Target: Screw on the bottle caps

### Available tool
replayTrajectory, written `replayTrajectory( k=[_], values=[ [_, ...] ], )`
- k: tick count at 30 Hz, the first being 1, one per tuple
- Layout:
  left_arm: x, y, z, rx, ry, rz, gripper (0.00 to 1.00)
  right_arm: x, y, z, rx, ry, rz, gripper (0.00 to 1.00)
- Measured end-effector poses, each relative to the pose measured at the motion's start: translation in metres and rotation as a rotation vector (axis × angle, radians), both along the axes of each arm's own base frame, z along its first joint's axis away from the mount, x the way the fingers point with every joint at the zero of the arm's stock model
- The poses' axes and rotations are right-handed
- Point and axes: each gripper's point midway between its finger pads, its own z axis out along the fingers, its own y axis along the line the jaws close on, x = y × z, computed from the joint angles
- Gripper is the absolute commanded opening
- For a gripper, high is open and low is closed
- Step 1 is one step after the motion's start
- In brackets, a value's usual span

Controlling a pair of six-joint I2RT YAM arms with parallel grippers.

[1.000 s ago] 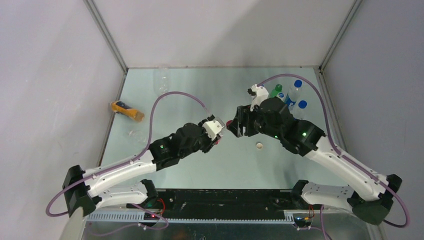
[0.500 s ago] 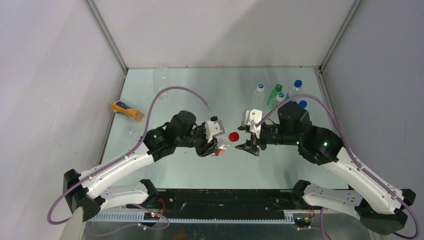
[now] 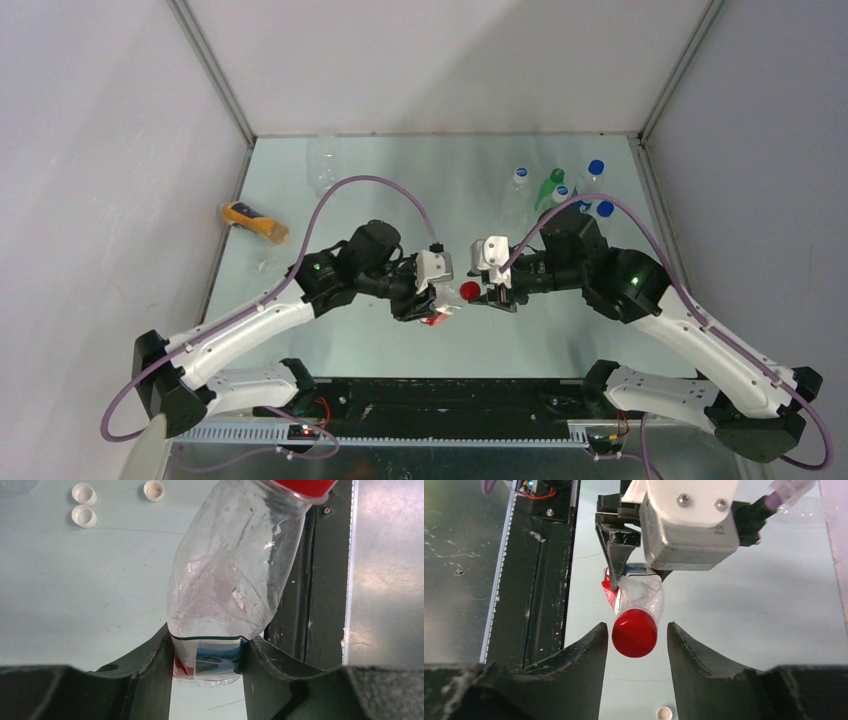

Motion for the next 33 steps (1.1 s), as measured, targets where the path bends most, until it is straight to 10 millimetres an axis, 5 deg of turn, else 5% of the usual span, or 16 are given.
replayTrajectory(
  k=[5, 14, 19, 28, 33],
  values=[
    [0.002, -0.003, 0.008, -0.016, -0.015, -0.011, 0.01, -0.003, 0.001, -0.006, -0.021, 0.015, 0.022, 0.44],
    [0.003, -0.003, 0.007, -0.008, -0.016, -0.010, 0.01, 0.000, 0.001, -0.009, -0.032, 0.029, -0.009, 0.00],
    [0.016, -0.003, 0.004, -0.008, -0.069, 0.078, 0.01, 0.015, 0.004, -0.012, -0.027, 0.125, -0.180, 0.00],
    [0.047, -0.002, -0.003, -0.012, -0.378, 0.384, 0.00, 0.058, -0.003, -0.029, 0.142, 0.687, -0.955, 0.00],
    [0.055, 0.001, 0.004, -0.025, -0.441, 0.463, 0.00, 0.070, -0.006, -0.023, 0.245, 0.754, -1.096, 0.46]
  ],
)
